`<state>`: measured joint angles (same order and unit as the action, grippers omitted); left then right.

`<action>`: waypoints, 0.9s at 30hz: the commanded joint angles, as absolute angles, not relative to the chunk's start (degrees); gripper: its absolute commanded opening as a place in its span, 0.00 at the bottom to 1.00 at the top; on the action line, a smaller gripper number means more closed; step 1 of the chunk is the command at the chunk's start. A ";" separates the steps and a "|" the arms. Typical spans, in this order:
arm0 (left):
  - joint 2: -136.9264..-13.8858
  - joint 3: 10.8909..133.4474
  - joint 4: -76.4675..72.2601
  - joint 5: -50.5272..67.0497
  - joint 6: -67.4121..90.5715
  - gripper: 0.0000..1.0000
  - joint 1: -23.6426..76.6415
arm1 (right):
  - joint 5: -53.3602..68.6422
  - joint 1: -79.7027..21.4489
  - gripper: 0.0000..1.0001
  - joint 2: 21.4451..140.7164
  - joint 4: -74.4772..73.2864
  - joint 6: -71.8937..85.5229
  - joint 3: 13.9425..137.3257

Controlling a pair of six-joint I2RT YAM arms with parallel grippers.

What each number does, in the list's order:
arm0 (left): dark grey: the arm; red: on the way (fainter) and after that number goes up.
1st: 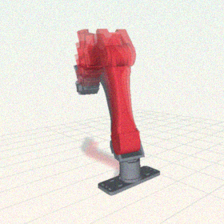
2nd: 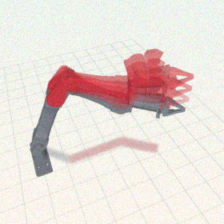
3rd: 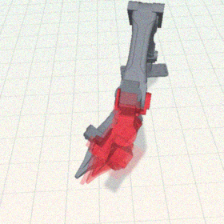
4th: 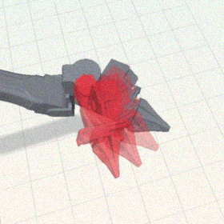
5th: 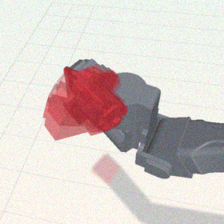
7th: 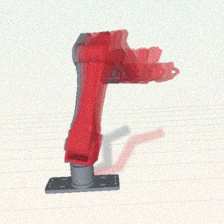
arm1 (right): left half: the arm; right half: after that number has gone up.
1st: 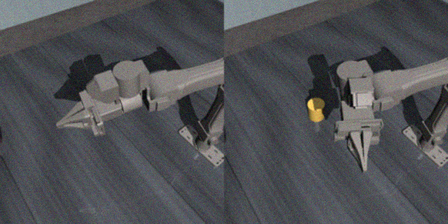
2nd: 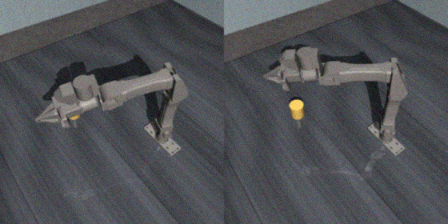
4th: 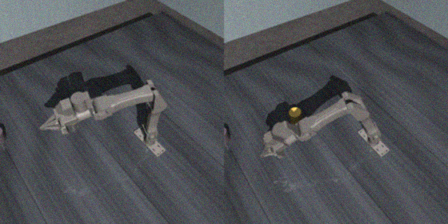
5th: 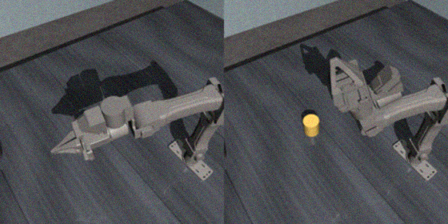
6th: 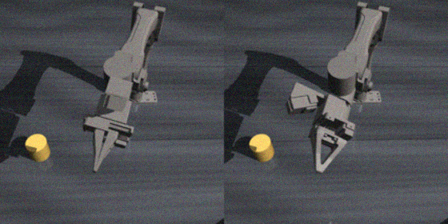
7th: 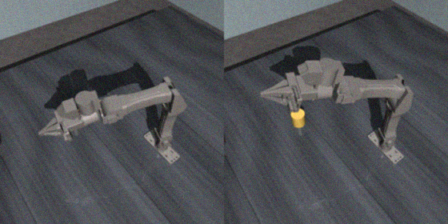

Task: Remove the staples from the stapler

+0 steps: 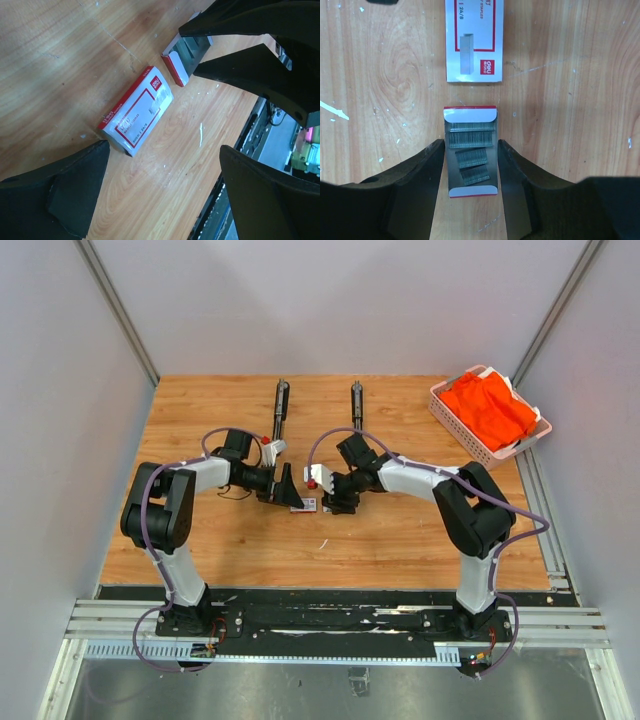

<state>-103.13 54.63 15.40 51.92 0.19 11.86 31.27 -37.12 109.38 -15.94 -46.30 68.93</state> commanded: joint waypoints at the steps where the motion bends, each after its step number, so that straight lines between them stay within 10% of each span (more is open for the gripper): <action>1: -104.48 55.15 21.41 52.28 -1.49 0.98 12.22 | 27.11 -39.29 0.49 111.70 -16.80 -45.88 68.90; 27: -106.92 54.49 15.78 55.55 2.90 0.98 12.22 | 28.09 -40.81 0.45 112.49 -14.89 -43.54 70.30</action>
<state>-105.30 54.85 16.58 57.12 3.07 11.86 28.91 -39.46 110.24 -13.13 -43.62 69.82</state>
